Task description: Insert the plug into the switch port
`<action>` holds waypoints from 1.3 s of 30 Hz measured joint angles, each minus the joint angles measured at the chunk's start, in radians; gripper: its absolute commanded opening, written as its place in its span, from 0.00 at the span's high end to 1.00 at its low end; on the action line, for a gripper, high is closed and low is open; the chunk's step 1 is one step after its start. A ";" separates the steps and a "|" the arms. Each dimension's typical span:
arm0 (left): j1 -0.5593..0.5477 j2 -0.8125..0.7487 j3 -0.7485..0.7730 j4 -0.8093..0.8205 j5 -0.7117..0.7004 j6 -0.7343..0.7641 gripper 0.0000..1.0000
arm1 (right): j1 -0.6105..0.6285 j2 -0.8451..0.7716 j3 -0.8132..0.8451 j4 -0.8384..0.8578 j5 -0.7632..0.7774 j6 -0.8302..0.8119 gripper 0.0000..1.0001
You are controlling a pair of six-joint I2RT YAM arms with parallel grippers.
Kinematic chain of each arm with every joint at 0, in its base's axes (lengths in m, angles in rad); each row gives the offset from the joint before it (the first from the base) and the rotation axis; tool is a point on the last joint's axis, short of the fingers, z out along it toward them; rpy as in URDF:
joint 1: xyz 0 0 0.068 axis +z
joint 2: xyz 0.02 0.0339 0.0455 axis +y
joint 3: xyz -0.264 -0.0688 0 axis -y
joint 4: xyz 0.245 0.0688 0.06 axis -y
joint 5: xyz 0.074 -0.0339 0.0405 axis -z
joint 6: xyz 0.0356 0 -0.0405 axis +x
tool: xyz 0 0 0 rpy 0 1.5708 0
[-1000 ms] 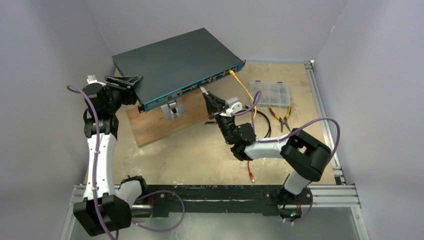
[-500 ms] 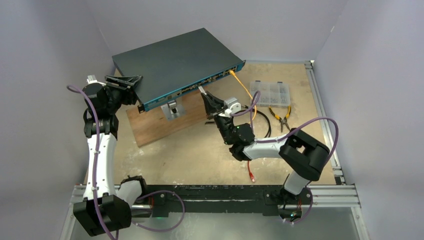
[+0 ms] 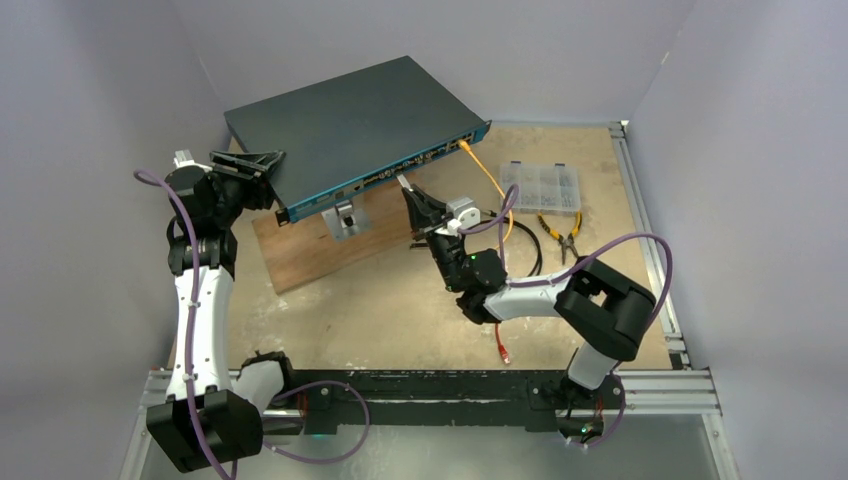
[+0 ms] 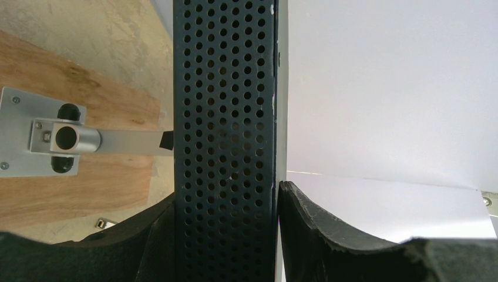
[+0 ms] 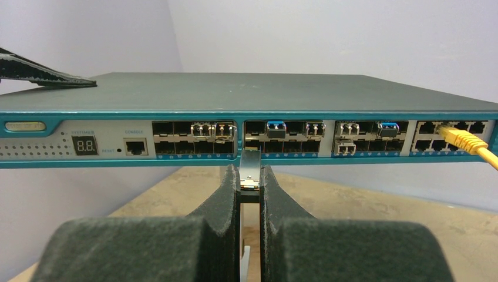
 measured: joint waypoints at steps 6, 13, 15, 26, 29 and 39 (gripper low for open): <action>-0.002 0.000 0.000 0.000 -0.003 0.000 1.00 | 0.001 0.005 0.000 0.004 0.004 0.000 1.00; -0.003 0.000 0.000 0.001 -0.005 0.000 1.00 | 0.002 0.005 0.000 0.003 0.009 -0.003 1.00; -0.003 0.000 0.000 0.000 -0.005 0.000 1.00 | 0.003 0.005 0.000 0.003 0.014 -0.003 1.00; -0.004 0.000 0.000 0.000 -0.005 -0.001 1.00 | 0.004 0.005 0.000 0.003 0.021 -0.002 1.00; -0.004 -0.001 0.000 0.000 -0.005 -0.001 1.00 | 0.003 0.005 0.000 0.003 0.021 -0.001 1.00; -0.005 -0.001 0.000 0.000 -0.006 -0.004 1.00 | 0.003 0.002 0.000 0.002 0.023 -0.001 1.00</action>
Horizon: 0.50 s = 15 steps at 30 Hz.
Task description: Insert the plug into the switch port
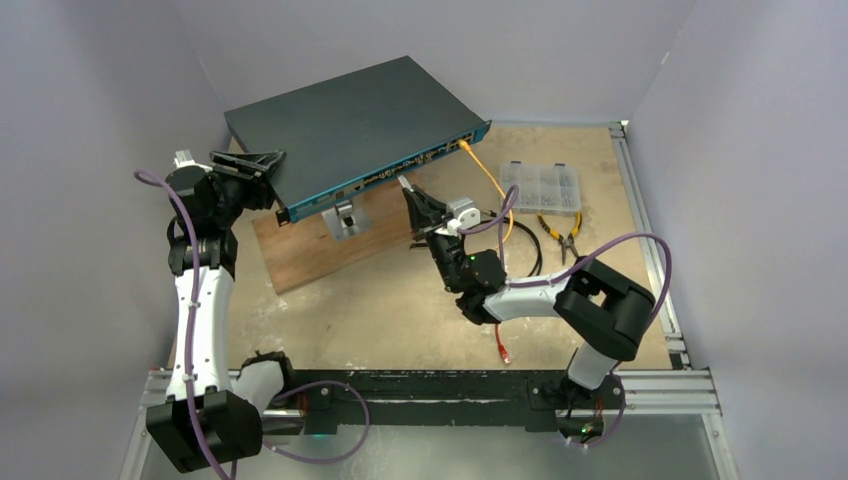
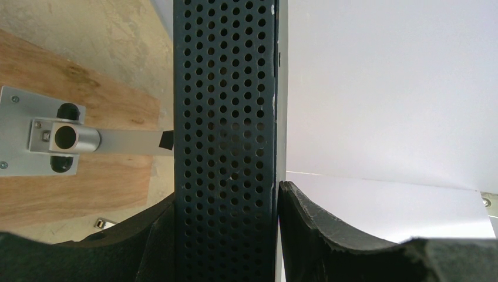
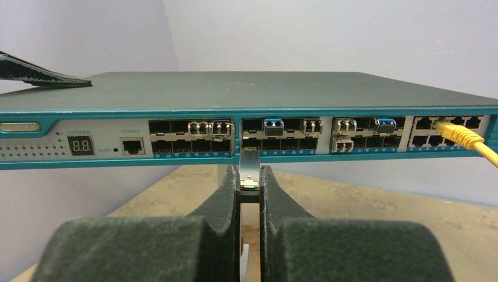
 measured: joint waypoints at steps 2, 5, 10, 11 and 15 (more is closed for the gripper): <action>0.000 0.000 0.000 0.000 0.000 0.000 1.00 | 0.000 0.000 0.000 0.000 0.000 0.000 1.00; 0.000 0.000 0.000 0.000 0.000 0.000 1.00 | 0.000 0.000 0.000 -0.002 0.003 -0.002 1.00; -0.001 0.000 0.000 0.000 0.000 0.000 1.00 | 0.000 -0.002 -0.002 -0.003 0.004 -0.002 1.00; -0.001 0.000 0.000 0.000 0.000 -0.001 1.00 | 0.000 -0.003 -0.002 -0.005 0.004 -0.002 1.00; -0.001 0.000 0.000 0.000 -0.001 -0.001 1.00 | -0.001 -0.015 -0.008 -0.006 0.011 -0.002 1.00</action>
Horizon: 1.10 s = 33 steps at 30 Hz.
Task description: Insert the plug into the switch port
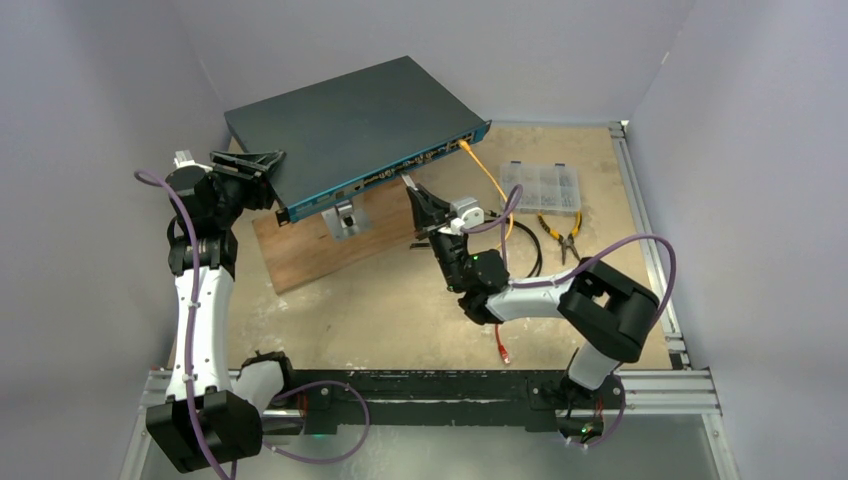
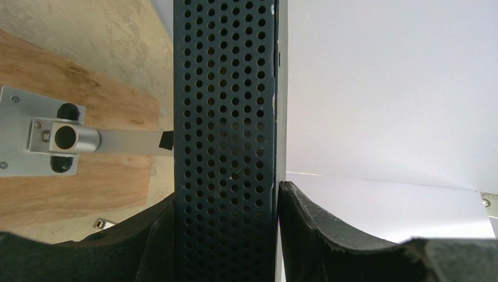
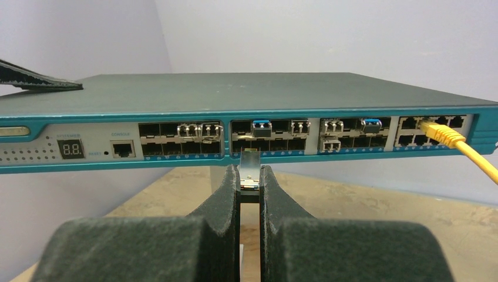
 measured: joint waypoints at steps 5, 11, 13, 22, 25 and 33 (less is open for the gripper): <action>0.000 0.000 0.000 0.000 0.000 0.000 1.00 | -0.001 -0.011 -0.006 0.000 0.014 0.000 1.00; 0.000 0.000 0.000 0.000 0.000 0.000 1.00 | -0.001 -0.011 -0.006 0.000 0.013 0.000 1.00; 0.000 0.000 0.000 0.000 -0.001 0.000 1.00 | -0.001 -0.011 -0.006 -0.001 0.012 0.000 1.00; 0.000 0.000 0.000 0.000 -0.001 -0.001 1.00 | -0.001 -0.011 -0.006 0.000 -0.011 0.000 1.00; 0.000 0.000 0.000 0.000 -0.001 -0.001 1.00 | -0.001 -0.011 -0.006 0.000 -0.013 0.000 1.00; 0.000 0.000 0.000 0.000 -0.001 -0.001 1.00 | -0.001 -0.011 -0.005 0.000 -0.013 0.000 1.00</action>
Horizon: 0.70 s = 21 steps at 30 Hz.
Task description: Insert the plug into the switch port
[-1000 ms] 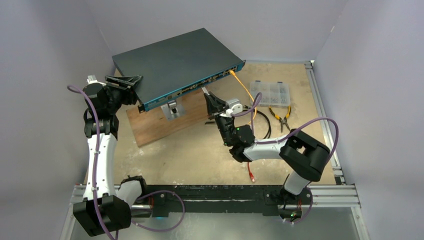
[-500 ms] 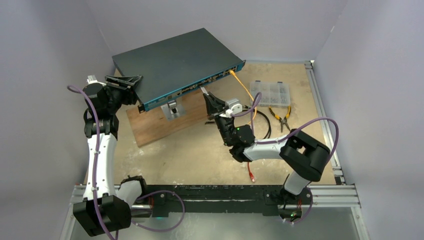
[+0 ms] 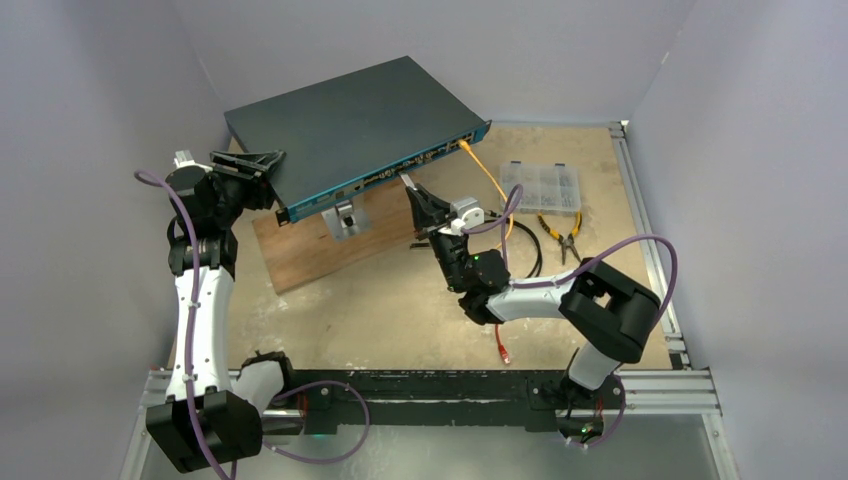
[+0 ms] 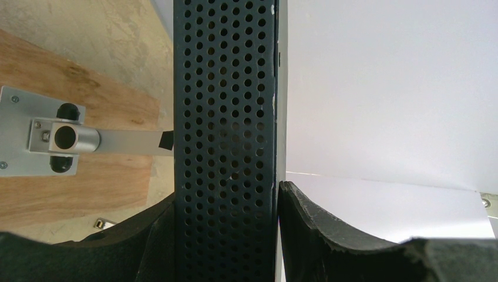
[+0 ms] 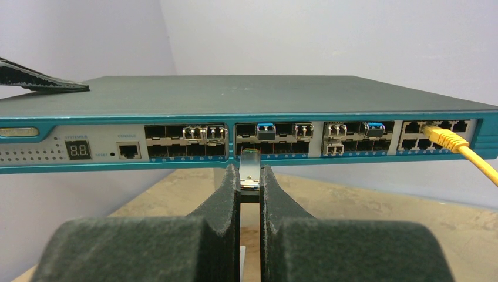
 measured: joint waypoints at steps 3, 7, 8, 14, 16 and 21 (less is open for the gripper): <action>0.000 0.000 0.000 0.000 0.000 0.000 1.00 | 0.000 0.000 0.000 0.000 0.000 0.000 1.00; 0.000 0.000 0.000 0.000 0.000 0.000 1.00 | 0.000 0.000 0.002 0.000 -0.002 0.000 1.00; 0.000 0.000 0.000 0.000 0.000 0.000 1.00 | 0.000 0.000 0.003 0.000 -0.003 0.000 1.00; 0.000 0.000 0.000 0.000 0.000 0.000 1.00 | 0.000 0.000 0.008 0.000 -0.010 0.000 1.00; 0.000 0.000 0.000 0.000 0.000 0.000 1.00 | 0.000 0.000 0.008 0.000 -0.017 0.000 1.00; 0.000 -0.001 -0.002 0.002 0.000 -0.001 1.00 | 0.000 0.000 0.008 0.000 -0.021 0.001 1.00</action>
